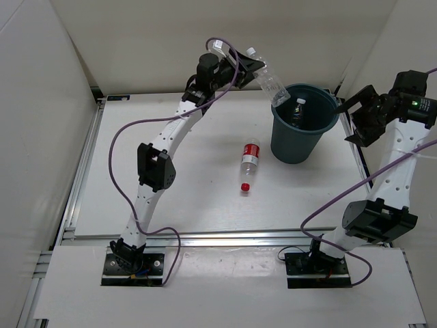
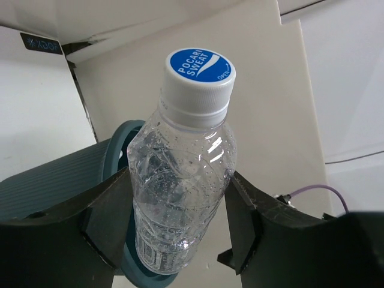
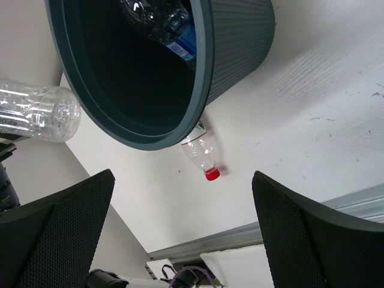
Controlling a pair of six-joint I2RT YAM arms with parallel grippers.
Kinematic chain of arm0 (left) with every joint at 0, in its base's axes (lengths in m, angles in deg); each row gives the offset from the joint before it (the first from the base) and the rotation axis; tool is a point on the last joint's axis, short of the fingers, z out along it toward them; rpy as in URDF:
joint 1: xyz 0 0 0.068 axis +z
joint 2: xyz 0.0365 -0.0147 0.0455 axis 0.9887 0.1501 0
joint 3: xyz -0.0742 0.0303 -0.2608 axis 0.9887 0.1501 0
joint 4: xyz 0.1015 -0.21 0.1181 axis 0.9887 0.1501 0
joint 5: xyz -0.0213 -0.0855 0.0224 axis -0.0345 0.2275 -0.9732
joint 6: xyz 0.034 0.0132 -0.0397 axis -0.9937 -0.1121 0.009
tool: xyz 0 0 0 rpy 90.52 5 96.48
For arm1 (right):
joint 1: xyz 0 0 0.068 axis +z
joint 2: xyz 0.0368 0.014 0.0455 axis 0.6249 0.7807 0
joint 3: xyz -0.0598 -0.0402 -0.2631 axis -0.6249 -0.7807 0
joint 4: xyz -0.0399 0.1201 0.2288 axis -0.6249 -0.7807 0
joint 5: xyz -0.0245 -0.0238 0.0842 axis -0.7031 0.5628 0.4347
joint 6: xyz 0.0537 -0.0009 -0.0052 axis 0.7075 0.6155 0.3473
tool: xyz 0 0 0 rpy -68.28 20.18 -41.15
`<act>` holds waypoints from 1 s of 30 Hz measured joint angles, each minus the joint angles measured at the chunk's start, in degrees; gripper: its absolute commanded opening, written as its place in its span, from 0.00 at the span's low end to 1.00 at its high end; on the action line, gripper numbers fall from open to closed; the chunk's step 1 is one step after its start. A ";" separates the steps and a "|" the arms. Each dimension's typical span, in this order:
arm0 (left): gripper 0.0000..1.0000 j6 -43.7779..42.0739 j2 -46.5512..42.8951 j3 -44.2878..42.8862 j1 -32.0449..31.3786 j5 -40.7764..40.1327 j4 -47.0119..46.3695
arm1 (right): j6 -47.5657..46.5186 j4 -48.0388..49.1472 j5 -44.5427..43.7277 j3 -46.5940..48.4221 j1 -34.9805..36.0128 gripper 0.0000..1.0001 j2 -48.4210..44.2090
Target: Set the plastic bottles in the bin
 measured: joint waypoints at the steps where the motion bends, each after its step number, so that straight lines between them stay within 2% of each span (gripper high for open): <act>1: 0.45 -0.24 0.00 0.00 -0.33 -0.83 0.00 | -0.17 -0.02 0.09 0.28 -0.04 0.97 0.00; 13: 0.47 1.29 -0.02 0.00 -5.42 -2.95 -0.57 | -1.62 -0.87 2.38 0.55 -0.04 0.97 1.42; 20: 0.66 1.31 0.26 0.00 -6.69 -2.82 -0.79 | -1.64 -0.83 3.30 0.55 -0.04 0.97 1.42; 21: 0.71 1.31 0.44 0.00 -6.78 -2.80 -0.79 | -1.64 -0.85 3.45 0.57 -0.04 0.97 1.46; 22: 0.85 1.29 0.57 0.00 -6.78 -2.78 -0.74 | -1.64 -0.85 3.56 0.66 -0.04 0.97 1.53; 24: 0.98 1.25 1.09 0.00 -6.78 -2.67 -0.79 | -1.64 -0.74 3.89 0.76 -0.04 0.97 1.60; 30: 0.99 1.51 1.40 0.79 -6.80 -1.46 -0.46 | -1.62 -0.63 5.18 1.07 -0.04 0.97 2.21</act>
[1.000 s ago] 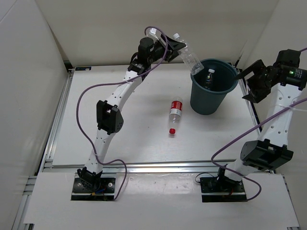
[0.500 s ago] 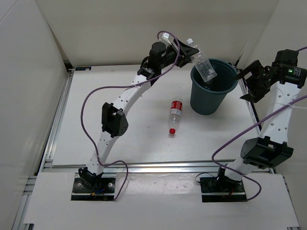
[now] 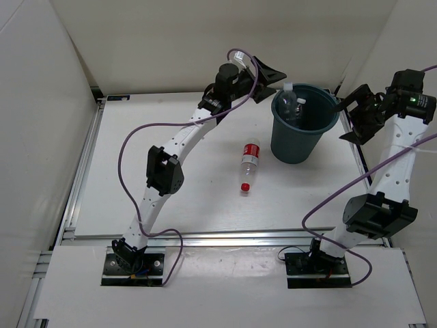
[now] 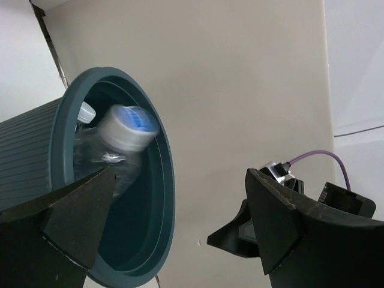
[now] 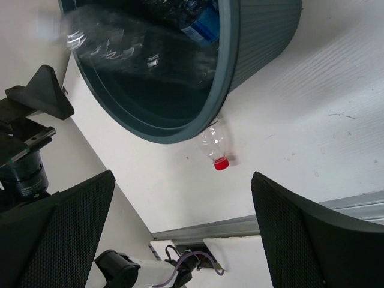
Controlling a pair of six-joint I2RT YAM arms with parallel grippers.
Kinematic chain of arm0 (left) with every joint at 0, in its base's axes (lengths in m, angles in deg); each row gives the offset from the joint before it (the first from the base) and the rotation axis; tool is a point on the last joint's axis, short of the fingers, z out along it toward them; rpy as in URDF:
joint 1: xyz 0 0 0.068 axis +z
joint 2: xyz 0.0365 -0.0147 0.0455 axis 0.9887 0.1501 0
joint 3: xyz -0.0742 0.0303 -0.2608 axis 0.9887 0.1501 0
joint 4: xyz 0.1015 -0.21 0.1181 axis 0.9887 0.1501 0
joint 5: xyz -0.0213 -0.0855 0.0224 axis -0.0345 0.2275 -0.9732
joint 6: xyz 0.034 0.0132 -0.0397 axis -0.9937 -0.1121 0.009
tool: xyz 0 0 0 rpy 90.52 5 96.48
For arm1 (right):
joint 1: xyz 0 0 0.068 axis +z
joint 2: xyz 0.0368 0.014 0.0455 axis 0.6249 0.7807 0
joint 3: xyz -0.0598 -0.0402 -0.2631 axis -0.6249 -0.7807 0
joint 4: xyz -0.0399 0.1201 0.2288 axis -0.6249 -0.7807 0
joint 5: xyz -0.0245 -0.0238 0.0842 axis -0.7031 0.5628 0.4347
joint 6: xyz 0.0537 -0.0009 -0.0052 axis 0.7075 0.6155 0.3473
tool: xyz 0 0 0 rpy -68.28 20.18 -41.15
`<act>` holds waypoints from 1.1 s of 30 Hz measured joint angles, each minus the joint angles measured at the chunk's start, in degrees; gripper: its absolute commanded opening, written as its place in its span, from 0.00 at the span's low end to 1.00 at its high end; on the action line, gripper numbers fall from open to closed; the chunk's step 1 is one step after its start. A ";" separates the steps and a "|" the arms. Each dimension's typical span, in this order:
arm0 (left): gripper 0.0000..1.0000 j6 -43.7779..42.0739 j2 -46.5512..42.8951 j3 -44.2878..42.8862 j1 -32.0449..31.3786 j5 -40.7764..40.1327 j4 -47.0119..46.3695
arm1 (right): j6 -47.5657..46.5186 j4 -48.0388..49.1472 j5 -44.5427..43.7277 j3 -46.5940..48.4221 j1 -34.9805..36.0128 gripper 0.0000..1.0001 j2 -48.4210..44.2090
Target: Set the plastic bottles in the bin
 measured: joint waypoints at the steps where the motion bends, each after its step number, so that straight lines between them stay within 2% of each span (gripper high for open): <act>1: 0.99 -0.22 0.00 -0.02 -0.02 0.22 -0.04 | 0.02 0.09 0.35 0.17 0.00 0.97 0.26; 5: 0.99 -3.52 -0.70 0.90 -0.04 0.46 0.39 | 0.20 1.07 1.14 0.48 0.00 0.97 0.98; 11: 0.99 -15.85 -9.86 10.60 1.49 1.22 7.08 | 0.87 1.70 2.21 0.52 0.00 0.99 1.22; 18: 0.99 -26.05 -21.20 24.70 7.06 11.26 14.19 | 1.60 2.56 2.89 0.52 0.00 0.99 1.22; 24: 0.99 -31.50 -19.06 32.54 10.27 13.20 22.27 | 1.73 2.58 3.69 0.52 0.00 0.99 1.57; 33: 0.99 -34.62 -11.61 32.52 7.82 15.80 26.45 | 1.70 2.51 4.70 1.16 0.00 0.99 5.46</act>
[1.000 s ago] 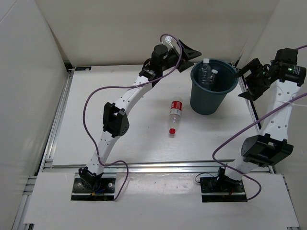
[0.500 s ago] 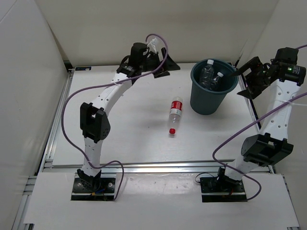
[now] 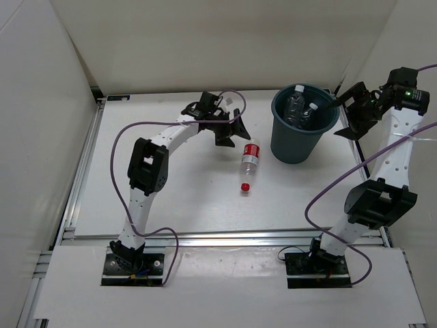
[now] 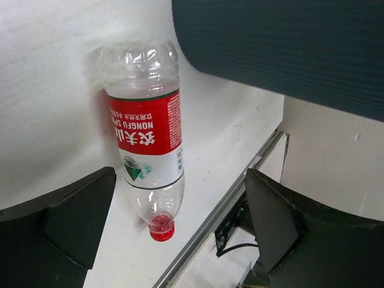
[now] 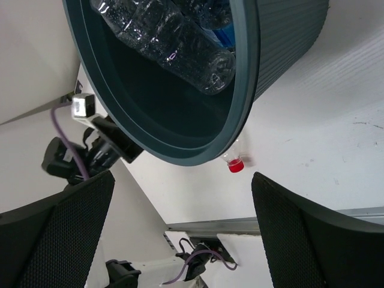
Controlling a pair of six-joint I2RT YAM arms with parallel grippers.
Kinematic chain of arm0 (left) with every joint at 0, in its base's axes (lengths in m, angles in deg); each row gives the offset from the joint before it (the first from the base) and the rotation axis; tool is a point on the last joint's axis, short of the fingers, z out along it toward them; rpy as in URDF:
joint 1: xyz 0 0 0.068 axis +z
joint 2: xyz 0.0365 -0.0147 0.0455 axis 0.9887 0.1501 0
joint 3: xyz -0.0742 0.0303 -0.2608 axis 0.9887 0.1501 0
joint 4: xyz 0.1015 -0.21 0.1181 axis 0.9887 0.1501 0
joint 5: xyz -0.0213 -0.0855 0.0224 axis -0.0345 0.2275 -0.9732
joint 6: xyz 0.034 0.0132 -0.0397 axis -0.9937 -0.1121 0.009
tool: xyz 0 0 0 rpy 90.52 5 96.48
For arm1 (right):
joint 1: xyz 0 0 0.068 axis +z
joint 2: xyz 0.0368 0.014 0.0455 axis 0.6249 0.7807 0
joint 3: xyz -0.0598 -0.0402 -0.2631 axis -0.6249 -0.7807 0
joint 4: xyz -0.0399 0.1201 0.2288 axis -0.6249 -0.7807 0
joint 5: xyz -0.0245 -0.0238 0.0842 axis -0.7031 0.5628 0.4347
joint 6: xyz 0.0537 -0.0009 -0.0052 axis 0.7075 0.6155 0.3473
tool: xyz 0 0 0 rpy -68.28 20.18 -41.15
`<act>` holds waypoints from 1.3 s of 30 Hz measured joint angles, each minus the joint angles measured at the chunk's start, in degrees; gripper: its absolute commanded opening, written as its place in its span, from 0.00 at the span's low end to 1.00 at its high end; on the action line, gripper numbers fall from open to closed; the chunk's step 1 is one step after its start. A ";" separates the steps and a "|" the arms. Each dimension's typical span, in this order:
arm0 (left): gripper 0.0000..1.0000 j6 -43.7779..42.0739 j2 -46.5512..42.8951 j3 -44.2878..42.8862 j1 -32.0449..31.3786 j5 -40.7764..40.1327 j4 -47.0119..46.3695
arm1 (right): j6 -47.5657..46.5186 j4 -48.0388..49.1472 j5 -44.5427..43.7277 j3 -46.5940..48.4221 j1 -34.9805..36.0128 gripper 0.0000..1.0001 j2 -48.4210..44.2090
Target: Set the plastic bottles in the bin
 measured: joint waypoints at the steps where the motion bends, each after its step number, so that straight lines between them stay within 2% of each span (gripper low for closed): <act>1: 0.99 -0.11 0.72 -0.11 -0.24 0.37 0.31 | 0.00 0.09 0.22 0.11 0.00 0.99 0.33; 15: 0.99 -5.03 8.70 -6.88 -4.02 -2.01 6.43 | -0.20 -0.04 1.84 0.68 0.00 0.99 1.20; 19: 0.99 -6.54 12.31 -12.02 -4.81 -3.61 8.28 | -0.28 -0.09 1.99 0.79 0.00 0.99 1.27; 20: 0.96 -6.97 13.57 -13.75 -4.90 -3.87 8.74 | -0.31 -0.09 2.01 0.79 0.00 0.99 1.27; 23: 0.74 -7.78 16.74 -16.85 -5.29 -4.15 9.77 | -0.37 -0.09 2.01 0.79 0.00 0.99 1.27; 26: 0.57 -7.91 17.55 -16.96 -5.49 -2.86 10.19 | -0.39 -0.11 2.01 0.76 0.00 0.99 1.27; 28: 0.56 -8.22 17.55 -17.11 -5.60 -2.73 10.47 | -0.42 -0.09 2.05 0.76 0.00 0.99 1.29; 34: 0.43 -8.22 16.22 -17.29 -4.24 -5.25 12.83 | -0.37 -0.07 2.25 0.76 0.00 0.99 1.90; 39: 0.45 -2.58 12.92 -21.46 0.96 -6.80 11.82 | -0.22 0.09 2.38 0.24 0.00 0.97 2.01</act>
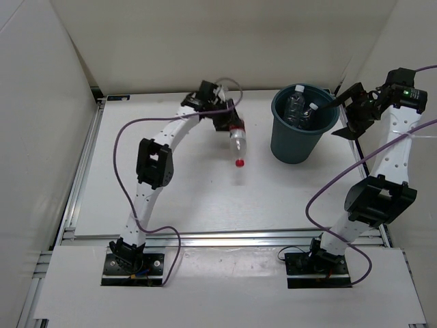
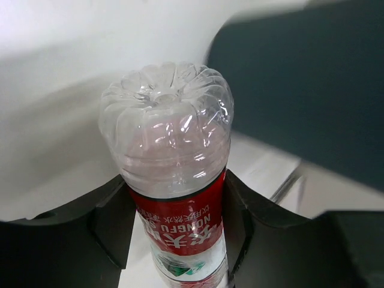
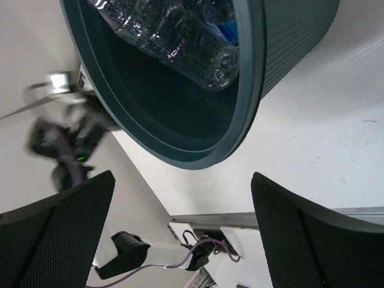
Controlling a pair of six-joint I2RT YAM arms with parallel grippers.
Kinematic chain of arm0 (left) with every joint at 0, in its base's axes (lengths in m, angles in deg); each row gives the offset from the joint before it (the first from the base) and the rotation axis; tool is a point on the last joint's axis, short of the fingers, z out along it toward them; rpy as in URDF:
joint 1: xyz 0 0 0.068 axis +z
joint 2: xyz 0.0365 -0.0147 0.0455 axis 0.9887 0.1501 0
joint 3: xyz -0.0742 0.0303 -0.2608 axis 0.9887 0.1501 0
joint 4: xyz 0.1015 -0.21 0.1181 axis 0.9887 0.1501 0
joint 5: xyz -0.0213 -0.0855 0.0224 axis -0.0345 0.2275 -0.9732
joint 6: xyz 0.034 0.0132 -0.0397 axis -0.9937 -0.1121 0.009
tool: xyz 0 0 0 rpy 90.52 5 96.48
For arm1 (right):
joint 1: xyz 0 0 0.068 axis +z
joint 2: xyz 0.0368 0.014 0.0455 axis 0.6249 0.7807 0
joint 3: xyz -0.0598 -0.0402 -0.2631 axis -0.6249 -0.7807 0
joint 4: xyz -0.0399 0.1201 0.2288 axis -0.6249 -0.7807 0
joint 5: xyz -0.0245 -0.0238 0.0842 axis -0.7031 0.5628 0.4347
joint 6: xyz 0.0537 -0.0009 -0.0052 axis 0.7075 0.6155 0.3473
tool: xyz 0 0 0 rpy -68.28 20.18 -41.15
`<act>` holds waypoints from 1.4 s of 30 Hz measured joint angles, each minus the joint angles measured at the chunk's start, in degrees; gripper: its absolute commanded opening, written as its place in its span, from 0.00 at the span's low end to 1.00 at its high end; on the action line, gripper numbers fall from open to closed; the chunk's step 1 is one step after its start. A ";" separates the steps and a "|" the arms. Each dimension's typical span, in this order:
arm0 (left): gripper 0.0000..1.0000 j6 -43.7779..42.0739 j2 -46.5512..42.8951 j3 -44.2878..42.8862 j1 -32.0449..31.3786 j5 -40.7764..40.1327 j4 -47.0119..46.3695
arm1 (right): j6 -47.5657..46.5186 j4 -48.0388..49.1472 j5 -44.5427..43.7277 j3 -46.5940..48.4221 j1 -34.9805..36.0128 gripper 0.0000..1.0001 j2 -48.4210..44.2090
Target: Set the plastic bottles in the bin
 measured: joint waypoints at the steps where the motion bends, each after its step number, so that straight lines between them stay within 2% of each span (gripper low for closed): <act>1: 0.46 2.14 -0.66 -1.49 0.76 0.04 -2.51 | 0.02 0.02 0.09 -0.26 0.00 0.97 0.00; 3: 0.46 5.33 -2.03 -6.67 3.02 0.13 -6.45 | 0.07 0.07 0.26 -0.59 0.00 0.97 0.04; 6: 0.46 11.76 -4.87 -11.54 4.72 0.42 -17.33 | 0.15 0.04 0.31 -0.68 0.00 0.97 0.04; 12: 0.46 23.89 -9.27 -12.72 3.69 -0.33 -38.69 | 0.26 0.07 1.62 -0.81 0.00 0.96 0.04; 16: 0.45 28.04 -7.96 -12.79 2.78 -3.58 -46.03 | 0.22 0.22 2.67 -2.40 0.00 0.95 0.04; 21: 0.45 28.02 -5.11 -12.76 2.01 -8.85 -49.75 | 0.17 0.09 3.82 -5.92 0.13 0.94 0.02; 29: 0.43 22.43 -2.23 -12.72 -1.95 -17.70 -51.39 | 0.17 -0.02 5.60 -6.51 2.25 0.93 -0.07; 37: 0.43 13.03 -1.31 -12.26 -9.29 -18.32 -47.82 | 0.02 -0.20 5.75 -7.72 3.43 0.93 -2.51; 40: 0.55 9.42 -1.31 -12.15 -10.38 -18.01 -45.83 | 0.00 -0.22 5.38 -7.69 3.43 0.94 -4.07; 41: 0.63 7.96 -1.31 -12.07 -10.67 -18.03 -45.18 | 0.00 -0.24 5.35 -7.67 3.43 0.94 -4.52; 42: 0.79 6.62 -1.31 -11.91 -11.02 -18.01 -44.37 | 0.00 -0.24 5.33 -7.63 3.43 0.95 -4.90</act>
